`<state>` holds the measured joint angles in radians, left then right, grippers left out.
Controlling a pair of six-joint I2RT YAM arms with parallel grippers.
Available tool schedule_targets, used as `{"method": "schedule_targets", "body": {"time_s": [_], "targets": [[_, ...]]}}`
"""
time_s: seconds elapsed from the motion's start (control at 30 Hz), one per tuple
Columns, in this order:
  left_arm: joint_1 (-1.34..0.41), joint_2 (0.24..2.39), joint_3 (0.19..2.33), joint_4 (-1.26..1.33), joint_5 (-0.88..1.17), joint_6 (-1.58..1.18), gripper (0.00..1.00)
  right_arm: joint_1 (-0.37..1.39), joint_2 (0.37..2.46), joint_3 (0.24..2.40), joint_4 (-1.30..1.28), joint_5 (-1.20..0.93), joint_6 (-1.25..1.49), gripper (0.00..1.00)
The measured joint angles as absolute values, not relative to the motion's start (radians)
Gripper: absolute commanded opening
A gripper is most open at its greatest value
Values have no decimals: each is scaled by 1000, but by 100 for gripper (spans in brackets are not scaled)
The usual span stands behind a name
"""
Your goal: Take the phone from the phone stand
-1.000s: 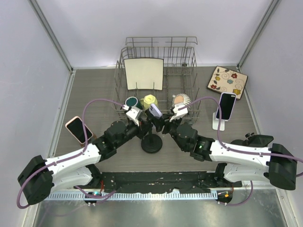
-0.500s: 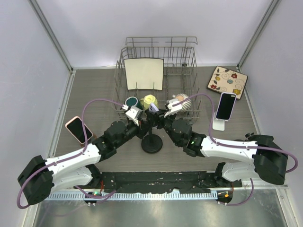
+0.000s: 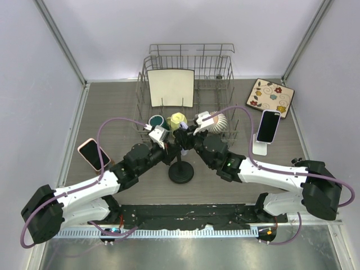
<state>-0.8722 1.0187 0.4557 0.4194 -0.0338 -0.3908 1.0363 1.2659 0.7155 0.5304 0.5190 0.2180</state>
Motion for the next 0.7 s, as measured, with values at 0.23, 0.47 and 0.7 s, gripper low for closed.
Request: {"method": "schedule_targets", "body": {"time_s": [0.23, 0.47, 0.7], "targets": [[-878, 1018, 456, 418, -59, -390, 0, 1068, 1283, 856, 265, 522, 180, 1], [-902, 1015, 456, 408, -90, -374, 0, 1123, 1290, 955, 34, 619, 196, 1], [-925, 1017, 456, 409, -116, -357, 0, 1133, 1257, 979, -107, 630, 287, 1]]}}
